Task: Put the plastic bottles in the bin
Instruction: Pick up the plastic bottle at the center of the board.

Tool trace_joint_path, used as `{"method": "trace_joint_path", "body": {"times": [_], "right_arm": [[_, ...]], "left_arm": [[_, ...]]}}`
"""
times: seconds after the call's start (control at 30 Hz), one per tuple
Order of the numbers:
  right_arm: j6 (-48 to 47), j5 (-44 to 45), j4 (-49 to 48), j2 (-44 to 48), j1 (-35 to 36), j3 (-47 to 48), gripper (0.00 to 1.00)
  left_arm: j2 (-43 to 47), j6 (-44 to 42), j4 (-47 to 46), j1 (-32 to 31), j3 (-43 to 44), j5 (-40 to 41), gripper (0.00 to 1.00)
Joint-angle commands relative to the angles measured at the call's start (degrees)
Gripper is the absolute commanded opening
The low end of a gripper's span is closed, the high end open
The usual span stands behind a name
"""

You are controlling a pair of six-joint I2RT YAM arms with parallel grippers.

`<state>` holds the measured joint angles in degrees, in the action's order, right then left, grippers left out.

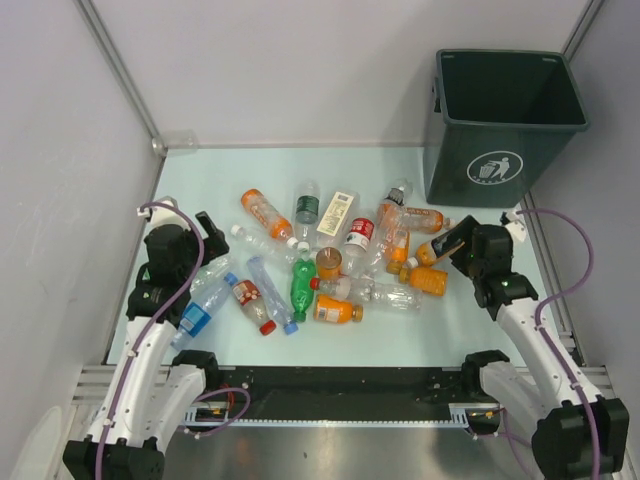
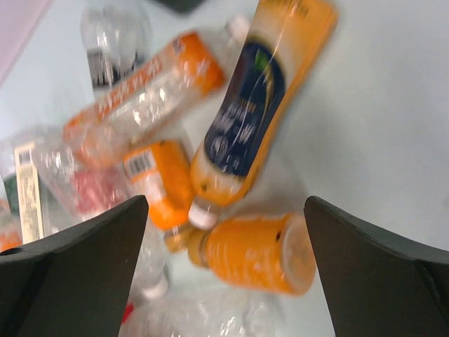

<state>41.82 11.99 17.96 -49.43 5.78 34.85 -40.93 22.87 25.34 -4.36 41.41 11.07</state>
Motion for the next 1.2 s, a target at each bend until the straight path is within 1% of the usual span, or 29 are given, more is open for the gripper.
{"method": "trace_joint_path", "body": {"times": [0.0, 0.03, 0.17, 0.23, 0.37, 0.47, 0.6, 0.97, 1.03, 1.17], "right_arm": [[8.52, 6.63, 12.34, -0.14, 7.39, 3.03, 1.0], [11.5, 8.56, 13.41, -0.05, 10.45, 3.12, 1.0], [19.95, 15.86, 20.79, 1.53, 16.44, 3.21, 0.99], [21.8, 17.71, 24.14, 1.62, 17.33, 3.2, 0.99], [23.3, 17.81, 25.37, -1.18, 18.21, 3.12, 0.98], [23.48, 17.54, 23.89, -3.64, 18.3, 3.12, 0.96], [22.95, 17.28, 19.49, -6.38, 18.3, 2.94, 0.95], [23.13, 15.08, 8.95, -14.73, 18.21, 1.01, 0.95], [23.39, 14.38, 8.5, -16.22, 18.3, 0.75, 0.95], [24.18, 13.5, 7.45, -16.4, 18.3, -1.01, 0.95]], "left_arm": [[-0.21, -0.9, 1.55, 0.67, 2.71, 2.11, 1.0], [-0.12, -0.99, 1.46, 0.67, 2.63, 2.11, 1.0], [0.59, -0.73, 1.46, 0.84, 2.27, 2.46, 1.0], [0.41, -0.72, 1.46, 0.84, 2.27, 2.55, 1.0], [0.15, -0.55, 1.55, 0.84, 2.36, 2.38, 1.0], [0.23, -0.64, 1.73, 0.84, 2.36, 2.2, 1.0], [0.15, -1.16, 1.46, 0.84, 2.27, 0.53, 1.0], [-0.56, -1.34, 1.2, 0.93, 2.19, 0.27, 1.0], [-0.64, -1.34, 1.02, 0.93, 2.01, 0.18, 1.0], [-0.91, -1.43, 1.2, 0.93, 2.01, 0.09, 1.0]]}}
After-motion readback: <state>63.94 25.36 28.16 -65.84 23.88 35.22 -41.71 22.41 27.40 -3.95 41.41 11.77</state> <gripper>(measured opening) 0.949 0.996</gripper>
